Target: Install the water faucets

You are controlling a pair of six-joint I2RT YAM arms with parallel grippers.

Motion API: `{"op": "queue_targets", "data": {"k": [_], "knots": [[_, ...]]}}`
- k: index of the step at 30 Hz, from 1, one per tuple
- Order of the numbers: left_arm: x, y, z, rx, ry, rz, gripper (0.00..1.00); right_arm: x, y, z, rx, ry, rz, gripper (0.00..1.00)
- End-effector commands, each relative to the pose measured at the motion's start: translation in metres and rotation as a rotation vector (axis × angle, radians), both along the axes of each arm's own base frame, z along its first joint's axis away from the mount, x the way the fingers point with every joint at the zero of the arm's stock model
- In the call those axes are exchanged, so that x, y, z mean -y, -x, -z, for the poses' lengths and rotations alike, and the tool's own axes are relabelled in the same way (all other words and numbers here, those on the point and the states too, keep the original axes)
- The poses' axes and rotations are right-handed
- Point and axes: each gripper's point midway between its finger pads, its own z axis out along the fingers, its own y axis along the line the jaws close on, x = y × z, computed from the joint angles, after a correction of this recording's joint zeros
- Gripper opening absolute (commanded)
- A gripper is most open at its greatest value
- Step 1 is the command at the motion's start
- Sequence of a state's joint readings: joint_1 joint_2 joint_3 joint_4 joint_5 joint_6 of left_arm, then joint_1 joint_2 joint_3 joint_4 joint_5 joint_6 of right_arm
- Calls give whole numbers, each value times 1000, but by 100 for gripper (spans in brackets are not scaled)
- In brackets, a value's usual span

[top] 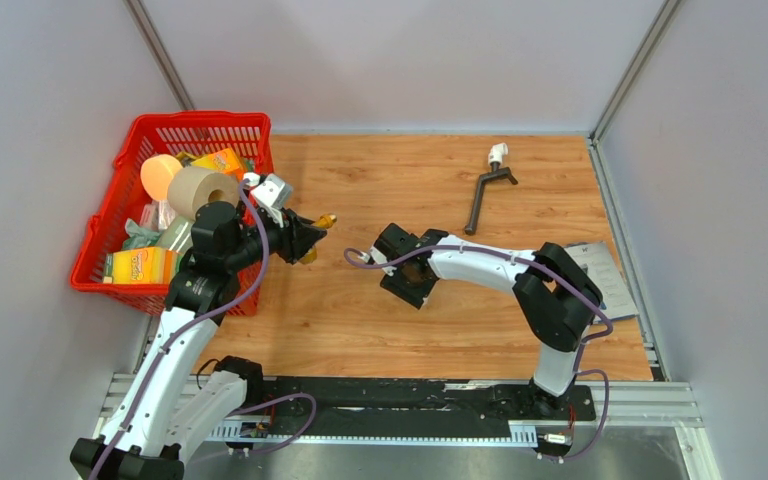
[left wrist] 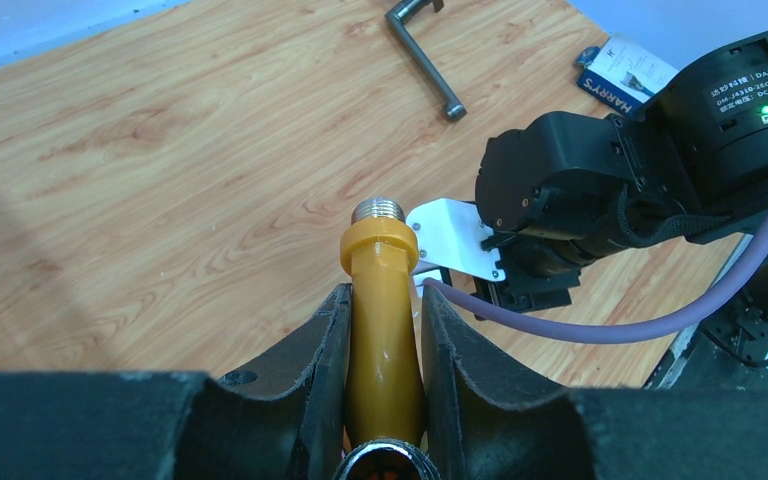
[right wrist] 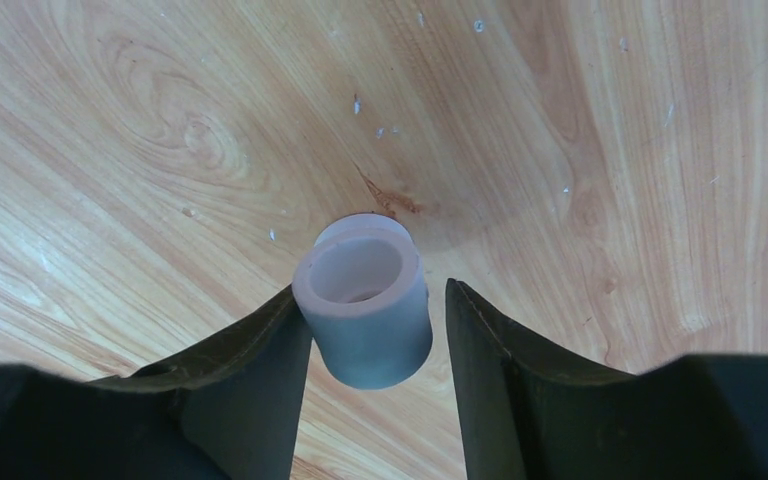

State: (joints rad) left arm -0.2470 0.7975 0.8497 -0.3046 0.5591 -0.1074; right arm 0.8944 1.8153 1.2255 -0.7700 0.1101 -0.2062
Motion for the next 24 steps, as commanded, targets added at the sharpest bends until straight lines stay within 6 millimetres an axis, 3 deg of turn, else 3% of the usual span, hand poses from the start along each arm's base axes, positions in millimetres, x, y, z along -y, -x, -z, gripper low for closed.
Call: {"op": "queue_targets", "data": {"k": [1,14,17,20,24], "knots": [[-1,-2,-9,46,-1,-1,0,-10,-5,-13,15,-27,-29,52],[0,-1,-8,42,-2,9,0,-10,1,-5,-17,-21,-35,43],[1,-1,-8,42,-2,15,0,-10,1,-5,-18,-25,-34,35],[3,2,-9,45,3,38,0,-10,-1,-7,-12,-36,-21,21],[9,7,-12,55,17,87,0,-21,-3,-35,18,-152,-8,8]]}}
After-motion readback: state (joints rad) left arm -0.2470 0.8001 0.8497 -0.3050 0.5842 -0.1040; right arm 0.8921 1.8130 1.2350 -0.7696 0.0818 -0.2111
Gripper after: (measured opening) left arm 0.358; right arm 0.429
